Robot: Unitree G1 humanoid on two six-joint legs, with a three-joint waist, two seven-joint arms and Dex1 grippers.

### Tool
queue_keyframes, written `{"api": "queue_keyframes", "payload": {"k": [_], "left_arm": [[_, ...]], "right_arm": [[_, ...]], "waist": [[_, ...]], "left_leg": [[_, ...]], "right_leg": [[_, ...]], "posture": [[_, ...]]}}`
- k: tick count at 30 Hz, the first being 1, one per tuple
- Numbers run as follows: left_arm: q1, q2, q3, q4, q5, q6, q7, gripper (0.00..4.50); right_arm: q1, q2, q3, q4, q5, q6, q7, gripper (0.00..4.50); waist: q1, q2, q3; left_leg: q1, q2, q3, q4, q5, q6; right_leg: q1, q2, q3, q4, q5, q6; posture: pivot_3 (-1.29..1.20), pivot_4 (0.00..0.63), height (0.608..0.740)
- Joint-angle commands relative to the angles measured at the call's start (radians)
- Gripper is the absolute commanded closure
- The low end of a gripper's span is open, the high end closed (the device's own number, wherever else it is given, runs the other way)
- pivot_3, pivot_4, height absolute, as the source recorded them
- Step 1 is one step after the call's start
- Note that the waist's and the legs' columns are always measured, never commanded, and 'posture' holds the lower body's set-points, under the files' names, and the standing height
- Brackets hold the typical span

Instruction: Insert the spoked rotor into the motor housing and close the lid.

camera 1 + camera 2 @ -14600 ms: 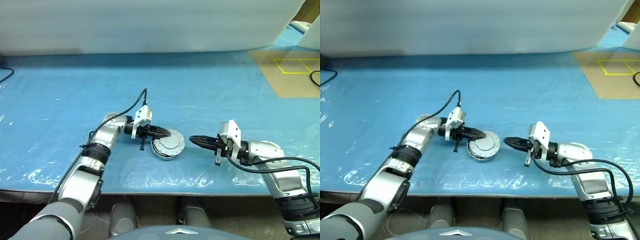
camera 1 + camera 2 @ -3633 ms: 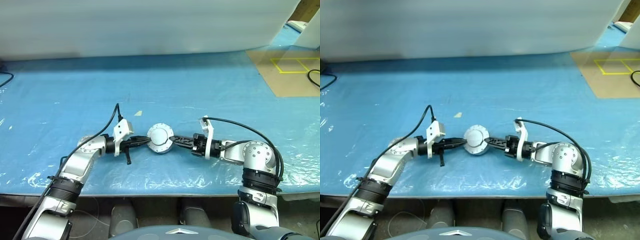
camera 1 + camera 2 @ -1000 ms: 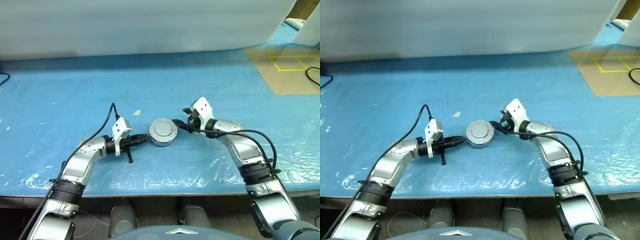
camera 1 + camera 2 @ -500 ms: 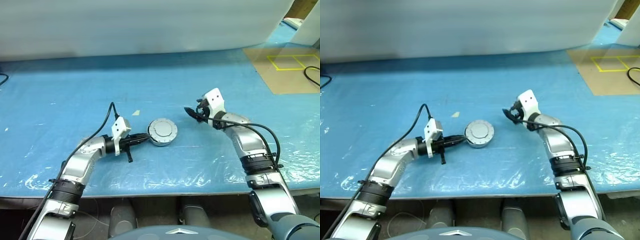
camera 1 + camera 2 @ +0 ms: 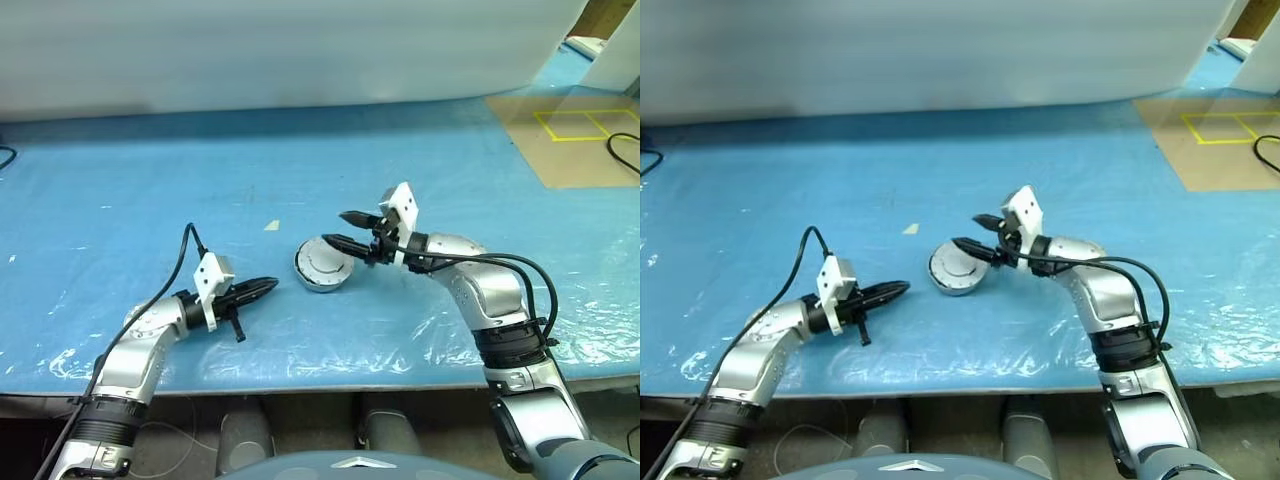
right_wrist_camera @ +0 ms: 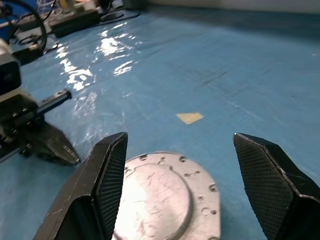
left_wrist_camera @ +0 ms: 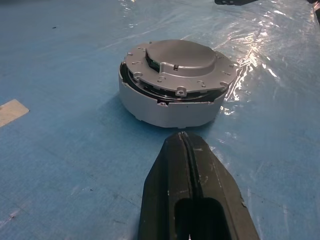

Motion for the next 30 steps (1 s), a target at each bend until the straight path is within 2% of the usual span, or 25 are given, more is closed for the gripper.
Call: {"api": "queue_keyframes", "payload": {"k": [1,11,15,23,30], "left_arm": [[0.002,0.007,0.025,-0.030,-0.009,-0.023,0.013,4.50],[-0.013,0.003,0.017,-0.023,-0.007,-0.019,0.031,4.50],[-0.020,0.004,0.018,-0.022,-0.007,-0.017,0.035,4.50],[-0.033,0.007,0.019,-0.007,-0.001,-0.024,0.039,4.50],[-0.039,0.006,0.014,0.001,0.004,-0.028,0.042,4.50]], "right_arm": [[0.004,-0.015,0.040,-0.039,-0.009,0.022,0.021,0.96],[-0.010,0.011,0.160,-0.004,-0.129,0.005,-0.024,0.96],[-0.012,0.026,0.189,0.009,-0.179,-0.024,-0.040,1.86],[-0.038,0.061,0.194,0.037,-0.222,-0.051,-0.065,4.48],[-0.051,0.075,0.150,0.039,-0.184,-0.048,-0.043,4.48]], "waist": [[-0.001,0.000,0.000],[-0.005,-0.001,0.000],[-0.005,-0.001,0.000],[-0.006,-0.001,0.000],[-0.005,-0.001,0.000]], "left_leg": [[0.001,0.000,0.000,0.000,0.000,0.000],[0.002,0.000,0.000,-0.001,0.000,0.000],[0.002,0.000,0.000,-0.001,0.000,0.000],[0.003,0.000,0.000,-0.001,0.000,0.000],[0.003,0.000,0.000,-0.001,0.000,0.000]], "right_leg": [[0.001,0.000,0.000,0.000,0.000,0.000],[0.000,0.001,0.000,0.000,0.000,0.000],[0.001,0.001,0.001,0.000,0.000,0.000],[0.001,0.001,0.001,0.000,0.000,0.000],[0.001,0.001,0.001,0.001,0.000,0.000]], "posture": [[0.00,0.150,0.740],[0.00,0.150,0.740],[0.00,0.150,0.740],[0.00,0.150,0.740],[0.00,0.150,0.740]]}}
